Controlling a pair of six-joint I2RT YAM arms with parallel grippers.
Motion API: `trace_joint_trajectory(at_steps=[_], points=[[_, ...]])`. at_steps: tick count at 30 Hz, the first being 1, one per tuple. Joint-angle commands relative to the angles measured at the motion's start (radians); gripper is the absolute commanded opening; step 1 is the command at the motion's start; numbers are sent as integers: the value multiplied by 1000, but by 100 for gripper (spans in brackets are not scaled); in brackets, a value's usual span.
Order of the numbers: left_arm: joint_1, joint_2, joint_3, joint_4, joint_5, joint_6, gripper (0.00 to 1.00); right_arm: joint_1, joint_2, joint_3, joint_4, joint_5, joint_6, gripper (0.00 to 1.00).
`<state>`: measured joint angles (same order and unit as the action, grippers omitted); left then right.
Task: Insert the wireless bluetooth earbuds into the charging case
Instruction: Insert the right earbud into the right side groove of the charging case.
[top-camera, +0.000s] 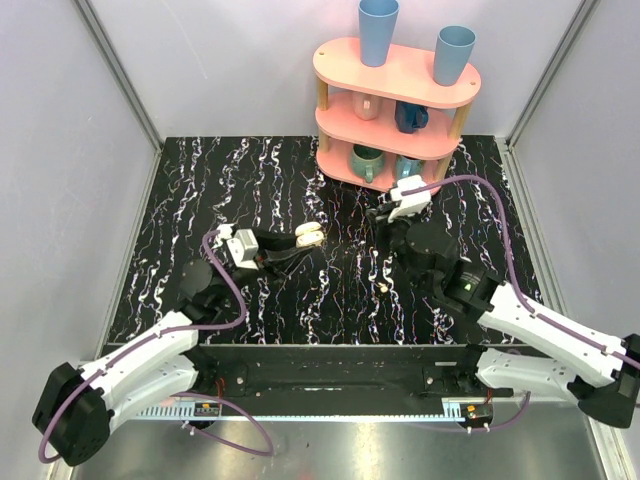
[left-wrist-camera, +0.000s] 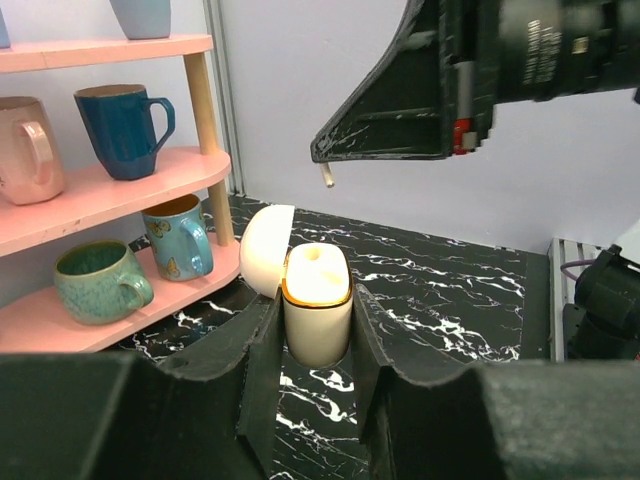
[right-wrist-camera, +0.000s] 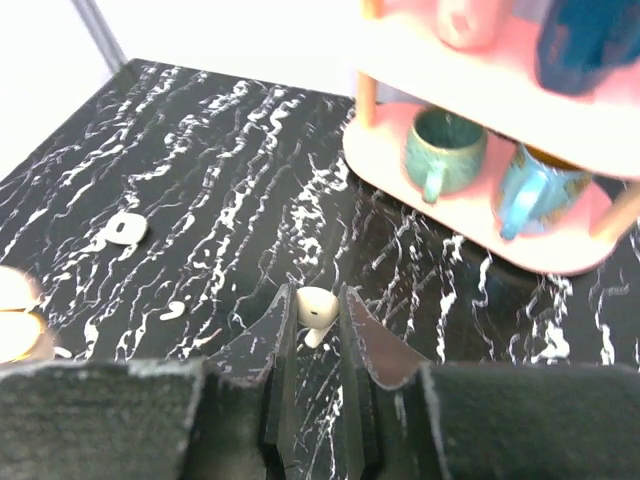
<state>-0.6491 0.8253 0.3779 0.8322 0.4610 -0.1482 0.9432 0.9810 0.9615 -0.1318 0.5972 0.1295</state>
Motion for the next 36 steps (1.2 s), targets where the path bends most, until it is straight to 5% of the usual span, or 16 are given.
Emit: trace_joint_trajectory(at_steps=[1, 9, 22, 36], points=[[-1, 12, 58, 5, -48, -22, 0, 127, 24, 33, 280, 107, -260, 0], [-1, 34, 79, -4, -71, -40, 0, 226, 31, 31, 449, 95, -360, 0], [-3, 40, 99, -1, -82, -59, 0, 238, 65, 65, 382, -115, -265, 0], [-3, 38, 104, 1, -98, -74, 0, 240, 85, 48, 411, -122, -260, 0]])
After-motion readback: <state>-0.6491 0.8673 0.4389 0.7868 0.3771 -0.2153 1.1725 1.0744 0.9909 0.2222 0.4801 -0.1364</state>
